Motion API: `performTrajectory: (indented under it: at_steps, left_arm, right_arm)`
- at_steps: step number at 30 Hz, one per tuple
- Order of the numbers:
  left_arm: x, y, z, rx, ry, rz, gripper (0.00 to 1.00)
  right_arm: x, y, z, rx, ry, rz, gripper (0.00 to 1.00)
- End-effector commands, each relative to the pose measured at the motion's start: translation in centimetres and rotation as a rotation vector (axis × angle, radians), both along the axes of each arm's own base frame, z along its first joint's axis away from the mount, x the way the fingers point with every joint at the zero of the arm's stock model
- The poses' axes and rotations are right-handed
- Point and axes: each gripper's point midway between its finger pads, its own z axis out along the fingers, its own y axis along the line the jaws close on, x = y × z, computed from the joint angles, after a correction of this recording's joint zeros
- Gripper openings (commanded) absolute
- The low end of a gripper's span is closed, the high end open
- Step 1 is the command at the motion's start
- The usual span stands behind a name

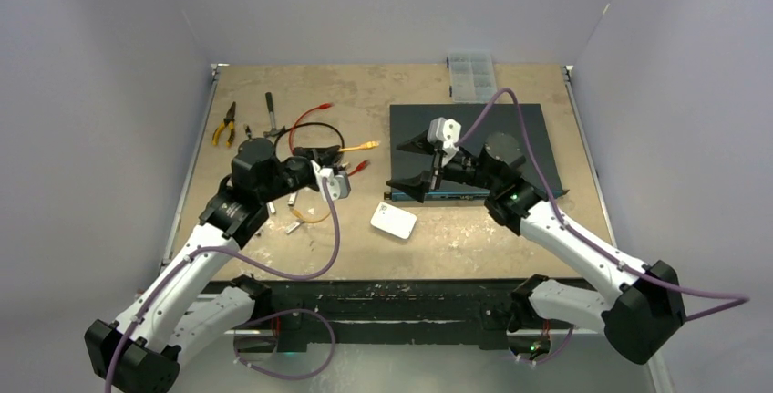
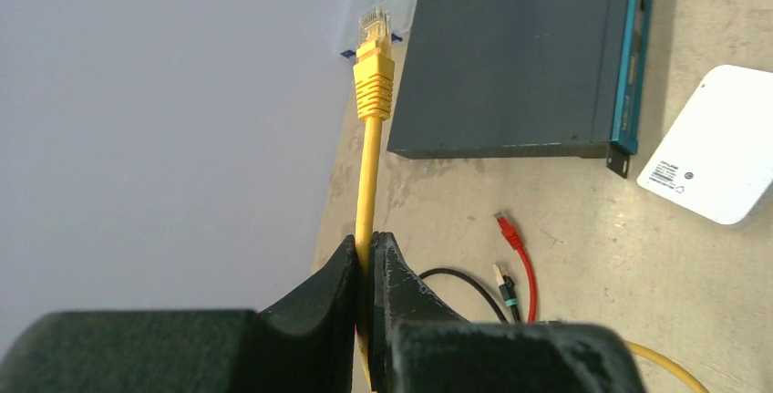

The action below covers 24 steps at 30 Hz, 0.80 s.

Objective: Insert the plug into the switch port
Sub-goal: Pick up the connector from the center of the board.

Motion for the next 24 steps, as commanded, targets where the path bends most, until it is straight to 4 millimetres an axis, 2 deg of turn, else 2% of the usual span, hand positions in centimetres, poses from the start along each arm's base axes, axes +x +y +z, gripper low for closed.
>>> performTrajectory:
  at_steps: [1,6,14,21,24]
  left_arm:
    - [-1.6,-1.4,0.6,0.003,-0.045,-0.117,0.00]
    - [-2.4,-2.1,0.8,-0.004,-0.049,-0.158,0.00]
    - [-3.4,-3.1,0.7,-0.012,-0.036,-0.208,0.00]
    - [-3.9,-3.2,0.3,-0.002,-0.002,-0.216,0.00]
    - [-4.1,-3.2,0.1,0.004,0.011,-0.223,0.00]
  right_arm:
    - [-0.1,1.0,1.9,0.001,-0.085,0.070,0.81]
    - [0.7,1.2,2.1,0.003,-0.103,0.053,0.79]
    - [0.8,1.9,2.2,-0.001,-0.097,0.095,0.72]
    - [0.6,1.8,1.7,-0.022,-0.102,0.098,0.57]
    - [0.5,1.8,1.6,-0.028,-0.102,0.102,0.45]
